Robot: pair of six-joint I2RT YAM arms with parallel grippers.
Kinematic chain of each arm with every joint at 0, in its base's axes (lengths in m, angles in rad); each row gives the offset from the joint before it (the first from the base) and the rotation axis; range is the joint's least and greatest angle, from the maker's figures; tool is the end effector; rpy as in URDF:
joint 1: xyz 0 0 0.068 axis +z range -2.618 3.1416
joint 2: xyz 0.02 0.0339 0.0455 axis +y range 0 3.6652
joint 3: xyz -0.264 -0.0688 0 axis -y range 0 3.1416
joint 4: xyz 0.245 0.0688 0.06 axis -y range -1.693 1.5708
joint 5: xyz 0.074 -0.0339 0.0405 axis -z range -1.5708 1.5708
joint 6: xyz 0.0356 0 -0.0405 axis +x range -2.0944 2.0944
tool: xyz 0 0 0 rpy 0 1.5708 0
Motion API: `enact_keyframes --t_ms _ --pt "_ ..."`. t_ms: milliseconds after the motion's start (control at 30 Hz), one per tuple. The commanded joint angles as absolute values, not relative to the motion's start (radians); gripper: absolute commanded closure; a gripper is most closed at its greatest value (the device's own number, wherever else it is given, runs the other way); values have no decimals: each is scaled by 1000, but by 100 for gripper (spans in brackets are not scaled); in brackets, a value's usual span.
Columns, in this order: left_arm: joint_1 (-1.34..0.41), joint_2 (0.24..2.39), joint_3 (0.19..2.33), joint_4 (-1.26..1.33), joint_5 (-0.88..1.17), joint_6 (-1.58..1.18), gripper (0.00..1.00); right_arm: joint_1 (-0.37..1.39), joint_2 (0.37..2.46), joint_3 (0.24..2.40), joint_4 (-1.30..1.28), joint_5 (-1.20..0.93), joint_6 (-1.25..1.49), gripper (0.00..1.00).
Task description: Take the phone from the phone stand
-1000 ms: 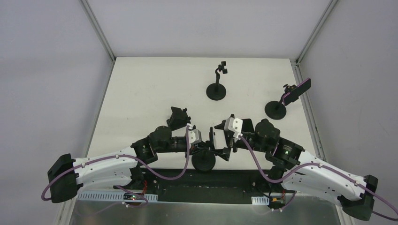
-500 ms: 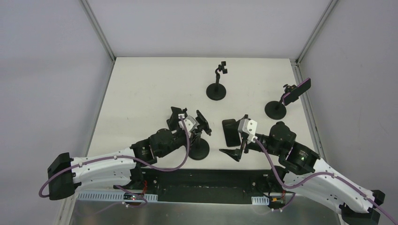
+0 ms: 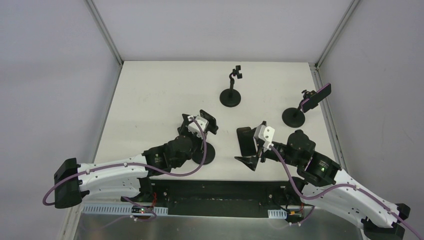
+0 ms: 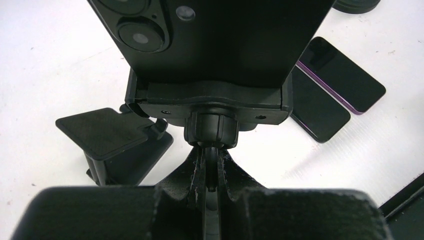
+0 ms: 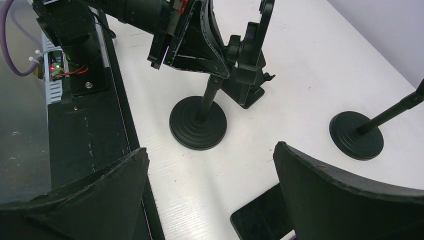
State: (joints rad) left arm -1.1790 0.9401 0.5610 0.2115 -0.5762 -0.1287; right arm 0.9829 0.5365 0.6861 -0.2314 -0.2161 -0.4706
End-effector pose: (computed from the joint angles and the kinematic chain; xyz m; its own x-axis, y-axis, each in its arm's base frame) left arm 0.1006 -0.1927 0.2745 -0.1363 0.0481 -0.9895 0.5570 0.8297 -0.0364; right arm 0.0684 0.1164 0.3354 0.3819 -0.2256 -0.8963 -0.8506 0.2935 -0.4363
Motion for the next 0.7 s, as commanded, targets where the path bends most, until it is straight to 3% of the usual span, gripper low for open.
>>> enact_keyframes --t_ms 0,200,667 --pt "-1185 922 620 253 -615 -154 100 979 526 688 -215 -207 -453 1" --pt "-1185 914 602 255 -174 45 100 979 518 679 -213 -257 -476 1" --pt "-1185 910 560 256 142 212 100 979 489 667 -245 -371 -529 1"
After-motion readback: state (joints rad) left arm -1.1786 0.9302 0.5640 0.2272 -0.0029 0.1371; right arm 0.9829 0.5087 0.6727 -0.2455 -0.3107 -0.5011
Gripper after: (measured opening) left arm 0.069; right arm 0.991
